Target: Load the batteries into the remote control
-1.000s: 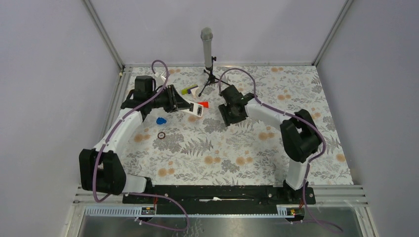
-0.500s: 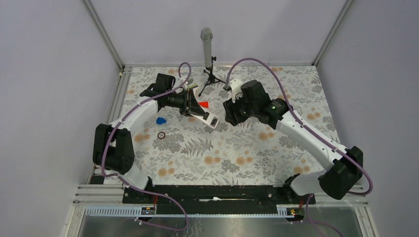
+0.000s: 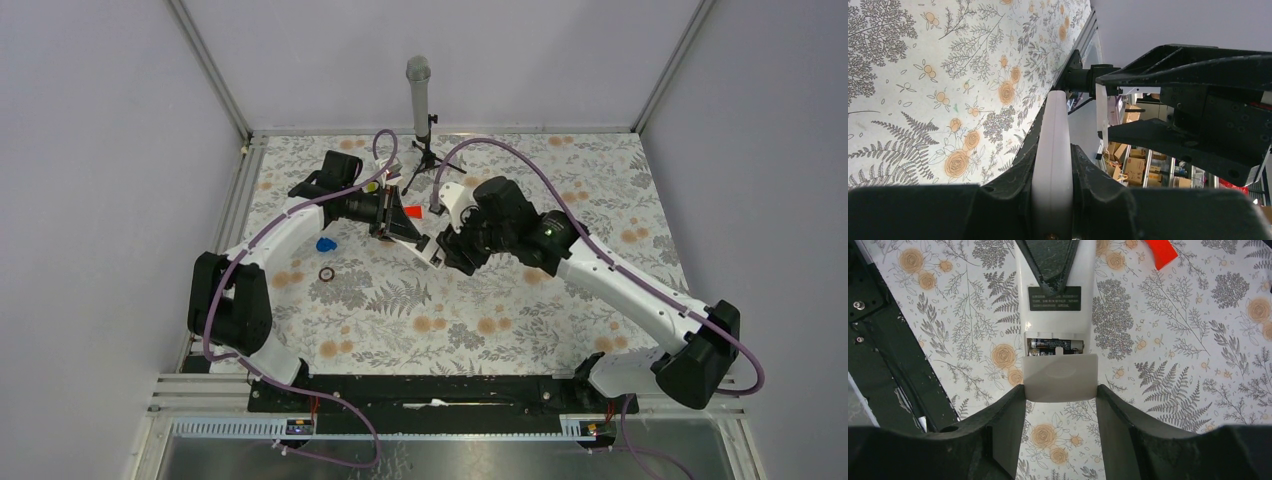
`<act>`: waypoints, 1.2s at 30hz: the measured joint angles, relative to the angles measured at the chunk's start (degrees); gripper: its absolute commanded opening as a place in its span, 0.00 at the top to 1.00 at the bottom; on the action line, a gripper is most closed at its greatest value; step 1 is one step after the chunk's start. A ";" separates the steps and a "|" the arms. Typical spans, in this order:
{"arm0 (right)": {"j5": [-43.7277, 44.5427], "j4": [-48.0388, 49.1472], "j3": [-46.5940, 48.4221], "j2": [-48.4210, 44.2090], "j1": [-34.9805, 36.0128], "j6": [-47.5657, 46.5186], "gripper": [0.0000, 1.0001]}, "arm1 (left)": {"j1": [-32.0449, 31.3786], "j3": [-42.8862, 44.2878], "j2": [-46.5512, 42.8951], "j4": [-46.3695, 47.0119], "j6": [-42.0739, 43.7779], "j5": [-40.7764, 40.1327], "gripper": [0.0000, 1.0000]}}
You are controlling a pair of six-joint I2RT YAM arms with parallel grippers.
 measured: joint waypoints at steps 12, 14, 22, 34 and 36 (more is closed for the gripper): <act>0.50 -0.04 0.09 3.28 3.04 -1.81 0.58 | -0.22 -0.07 -0.09 -0.02 -0.24 0.87 1.00; 0.74 -0.07 0.17 3.87 3.04 -1.92 0.58 | -0.22 -0.07 -0.09 -0.04 -0.24 0.98 1.00; 2.10 -0.57 0.94 5.29 3.08 -2.36 0.58 | -0.20 -0.42 -0.11 -0.13 -0.20 1.03 1.00; 3.04 -1.31 1.70 6.21 3.32 -2.43 0.58 | -0.20 -0.42 -0.09 -0.15 -0.15 0.68 1.00; 3.15 -1.51 1.90 6.40 3.32 -2.43 0.58 | -0.20 -0.42 -0.11 -0.15 -0.15 0.61 1.00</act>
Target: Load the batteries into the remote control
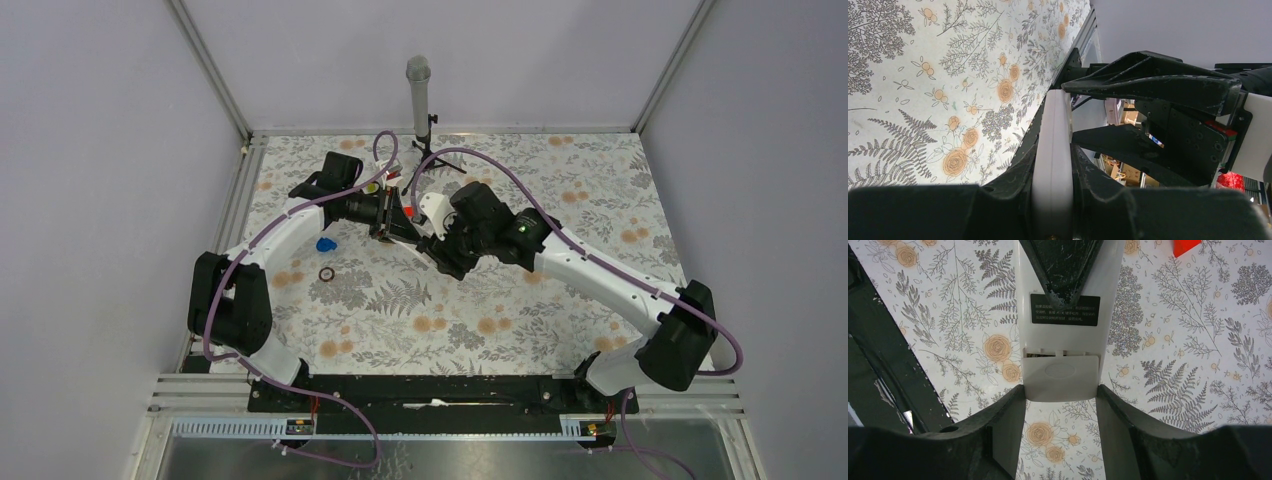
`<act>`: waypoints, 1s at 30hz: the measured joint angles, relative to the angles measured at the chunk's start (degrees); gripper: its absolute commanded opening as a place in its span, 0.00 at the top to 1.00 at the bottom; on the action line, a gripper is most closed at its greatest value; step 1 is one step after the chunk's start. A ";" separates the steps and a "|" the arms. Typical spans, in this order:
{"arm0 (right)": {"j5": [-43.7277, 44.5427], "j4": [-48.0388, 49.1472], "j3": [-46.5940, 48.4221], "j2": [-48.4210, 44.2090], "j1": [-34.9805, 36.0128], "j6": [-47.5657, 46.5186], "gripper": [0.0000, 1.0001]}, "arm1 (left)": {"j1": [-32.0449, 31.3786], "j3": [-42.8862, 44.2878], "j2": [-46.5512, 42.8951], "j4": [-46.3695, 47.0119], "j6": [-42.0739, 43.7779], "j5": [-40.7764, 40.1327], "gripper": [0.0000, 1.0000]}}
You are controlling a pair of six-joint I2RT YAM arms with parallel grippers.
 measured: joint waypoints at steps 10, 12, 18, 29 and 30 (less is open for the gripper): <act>0.55 -0.63 0.42 0.68 0.02 0.66 0.58 | 0.00 0.00 0.00 -0.07 -0.04 -0.72 1.00; 0.66 -0.68 0.44 0.68 0.02 0.85 0.58 | 0.00 0.00 0.00 -0.07 -0.04 -0.76 1.00; 1.05 -0.61 0.44 0.85 0.02 1.25 0.58 | 0.00 0.00 0.00 -0.07 -0.02 -0.81 1.00; 1.95 -1.09 1.99 3.04 0.04 2.60 0.58 | 0.07 -0.13 0.00 0.04 0.37 -1.51 1.00; 1.99 -1.07 2.01 3.06 0.04 2.64 0.58 | 0.09 -0.11 0.00 0.11 0.42 -1.51 1.00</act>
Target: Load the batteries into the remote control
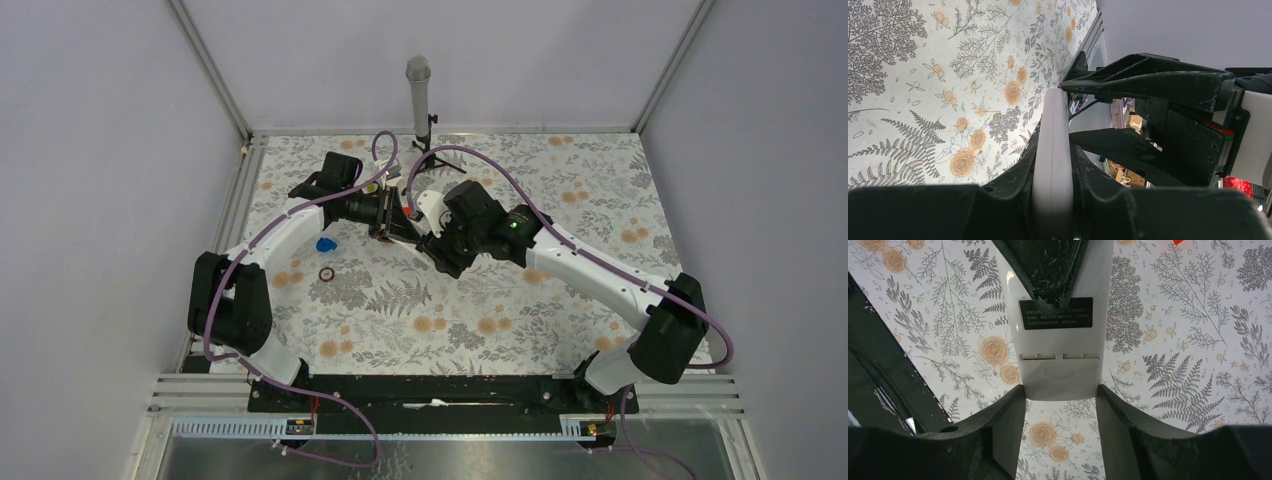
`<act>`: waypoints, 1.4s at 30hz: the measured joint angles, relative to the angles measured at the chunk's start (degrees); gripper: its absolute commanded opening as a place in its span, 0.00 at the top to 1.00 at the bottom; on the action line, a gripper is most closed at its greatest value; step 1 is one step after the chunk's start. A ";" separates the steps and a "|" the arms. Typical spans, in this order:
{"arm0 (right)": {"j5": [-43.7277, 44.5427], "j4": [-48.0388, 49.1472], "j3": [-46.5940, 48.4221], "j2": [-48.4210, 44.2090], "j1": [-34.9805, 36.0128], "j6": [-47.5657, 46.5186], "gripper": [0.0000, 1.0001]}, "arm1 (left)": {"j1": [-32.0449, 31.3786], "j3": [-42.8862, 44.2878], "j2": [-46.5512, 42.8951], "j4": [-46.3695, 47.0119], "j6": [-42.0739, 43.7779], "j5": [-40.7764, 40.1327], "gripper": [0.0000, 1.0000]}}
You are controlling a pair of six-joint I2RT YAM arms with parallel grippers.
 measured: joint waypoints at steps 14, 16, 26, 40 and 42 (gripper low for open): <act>1.20 0.02 0.68 1.60 0.26 2.21 0.55 | 0.02 -0.31 -0.13 0.13 0.02 -0.81 1.00; 1.20 0.02 0.66 1.73 0.37 2.64 0.54 | 0.02 -0.63 -0.26 0.11 0.00 -0.90 1.00; 1.25 0.48 0.63 1.75 0.39 3.63 0.51 | 0.02 -0.68 -0.44 0.13 -0.04 -0.96 1.00; 1.49 1.60 0.17 1.79 0.39 4.44 0.43 | 0.33 -0.68 -0.44 0.22 -0.50 -1.14 1.00; 1.49 1.84 0.15 1.79 0.39 4.46 0.42 | 0.52 -0.68 -0.44 0.28 -0.85 -1.11 1.00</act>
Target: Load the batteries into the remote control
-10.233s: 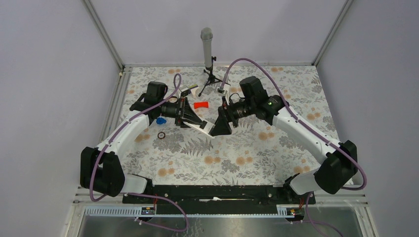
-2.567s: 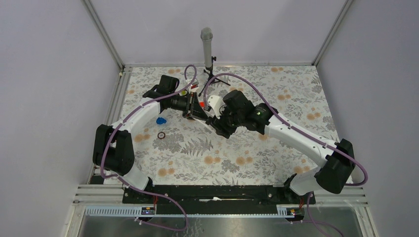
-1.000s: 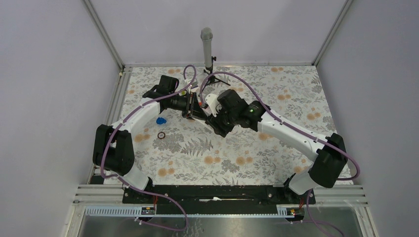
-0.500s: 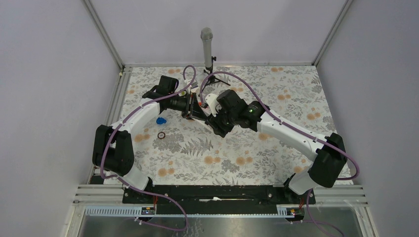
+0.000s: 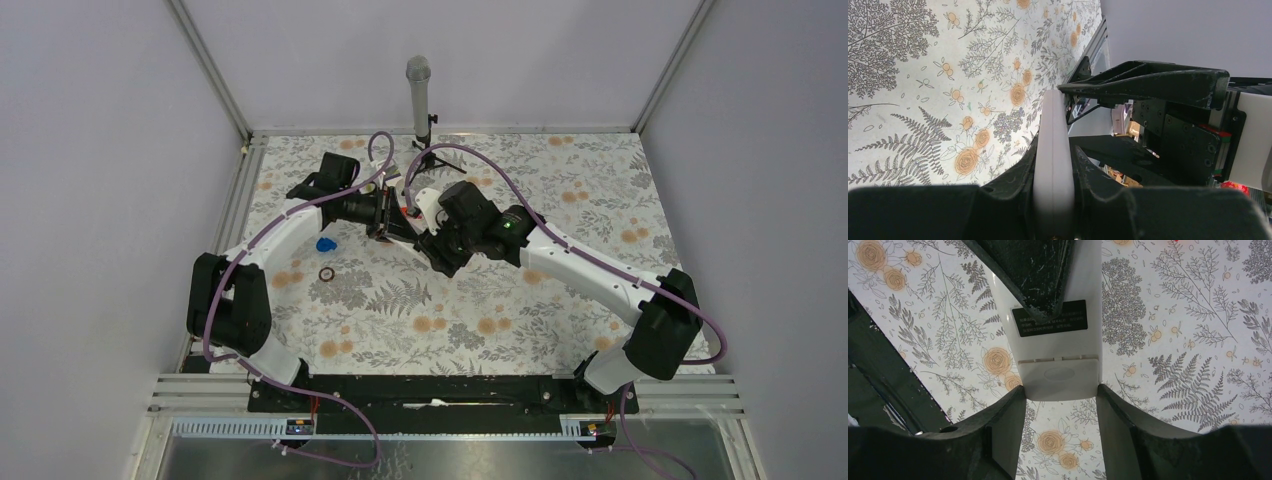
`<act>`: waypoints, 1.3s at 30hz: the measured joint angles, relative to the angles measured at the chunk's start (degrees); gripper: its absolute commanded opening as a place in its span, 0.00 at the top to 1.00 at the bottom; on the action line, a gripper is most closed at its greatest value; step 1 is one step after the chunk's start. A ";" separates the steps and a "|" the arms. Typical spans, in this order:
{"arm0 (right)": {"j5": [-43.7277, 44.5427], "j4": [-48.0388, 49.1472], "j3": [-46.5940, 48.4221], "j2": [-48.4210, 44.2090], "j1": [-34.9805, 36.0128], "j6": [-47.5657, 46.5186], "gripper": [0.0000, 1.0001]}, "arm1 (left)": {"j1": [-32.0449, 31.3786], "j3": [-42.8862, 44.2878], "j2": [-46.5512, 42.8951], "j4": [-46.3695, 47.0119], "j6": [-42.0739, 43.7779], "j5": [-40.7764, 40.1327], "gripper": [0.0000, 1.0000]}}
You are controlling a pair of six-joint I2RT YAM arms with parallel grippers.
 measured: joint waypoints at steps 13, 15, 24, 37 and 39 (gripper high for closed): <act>0.17 2.49 0.00 0.00 -0.20 0.42 0.37 | 1.62 -0.94 0.00 3.02 -3.82 1.46 1.00; 0.20 2.45 0.00 0.00 -0.20 0.50 0.36 | 1.66 -1.46 0.00 3.72 -4.61 1.79 1.00; 0.63 2.32 0.07 0.00 -0.20 0.87 0.33 | 1.70 -2.38 0.00 5.51 -6.60 2.34 1.00; 0.85 3.34 0.20 0.00 -0.02 1.73 0.27 | 1.79 -2.62 0.02 7.34 -8.61 6.62 1.00; 1.11 3.37 0.28 0.00 -0.02 2.12 0.23 | 2.14 -2.64 0.02 7.30 -8.72 6.64 1.00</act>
